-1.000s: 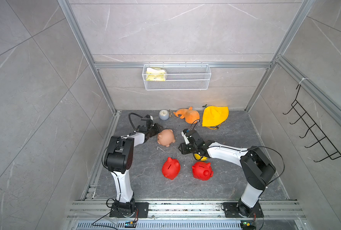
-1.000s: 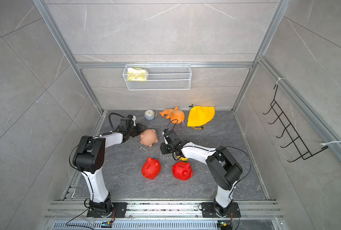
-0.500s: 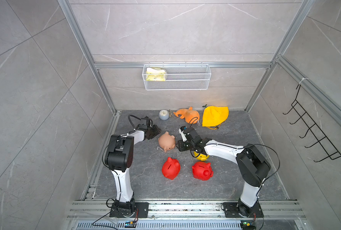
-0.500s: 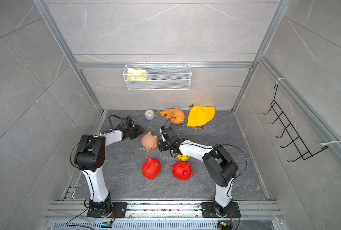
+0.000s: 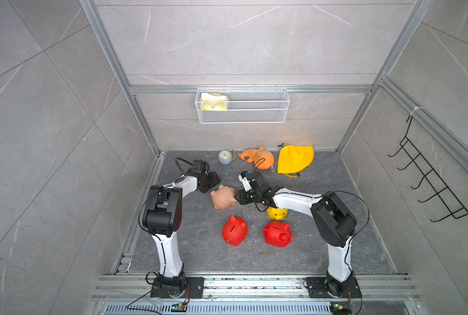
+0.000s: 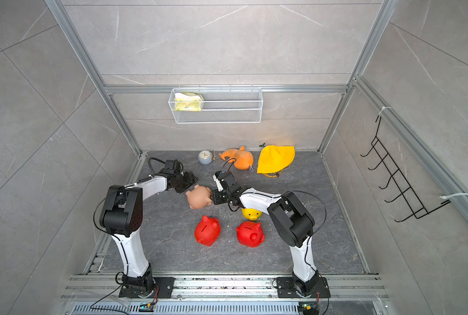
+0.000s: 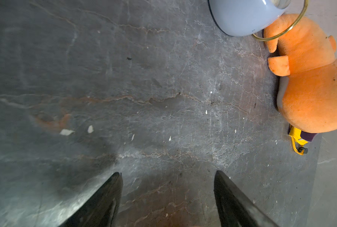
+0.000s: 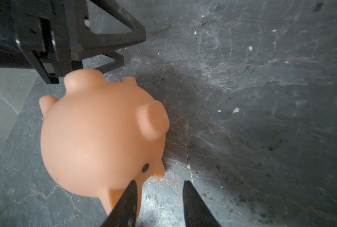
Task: Open piggy banks
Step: Adjust the piggy bank at the center of the board.
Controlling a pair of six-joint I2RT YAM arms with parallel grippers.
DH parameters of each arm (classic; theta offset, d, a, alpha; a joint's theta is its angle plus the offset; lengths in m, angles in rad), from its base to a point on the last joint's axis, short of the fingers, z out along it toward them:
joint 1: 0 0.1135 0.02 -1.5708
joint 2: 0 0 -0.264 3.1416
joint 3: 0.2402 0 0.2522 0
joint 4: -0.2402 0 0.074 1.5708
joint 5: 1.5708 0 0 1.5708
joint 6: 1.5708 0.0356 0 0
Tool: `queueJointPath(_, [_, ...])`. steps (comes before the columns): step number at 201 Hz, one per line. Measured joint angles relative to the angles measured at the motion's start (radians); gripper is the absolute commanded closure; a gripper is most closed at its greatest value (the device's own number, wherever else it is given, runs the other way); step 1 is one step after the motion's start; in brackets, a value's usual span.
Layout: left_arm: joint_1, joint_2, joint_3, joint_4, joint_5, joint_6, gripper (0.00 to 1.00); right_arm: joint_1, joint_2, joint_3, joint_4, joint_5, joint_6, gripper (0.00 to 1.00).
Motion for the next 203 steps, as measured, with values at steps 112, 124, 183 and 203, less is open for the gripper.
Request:
queueJointPath(112, [0.049,-0.352,-0.074,-0.277,-0.103,0.042,0.0,0.067,0.01,0.004,0.023,-0.121,0.032,0.6])
queueJointPath(124, [0.049,-0.352,-0.075,-0.291,-0.099,0.029,0.0,0.066,0.001,0.003,0.016,-0.12,0.029,0.6])
queueJointPath(183, [0.023,-0.288,-0.033,-0.332,-0.05,0.01,0.0,0.035,-0.098,-0.01,0.009,-0.082,0.006,0.6])
queueJointPath(203, [0.004,-0.254,-0.004,-0.344,-0.044,0.018,0.0,0.009,-0.099,-0.017,0.008,-0.066,0.002,0.6])
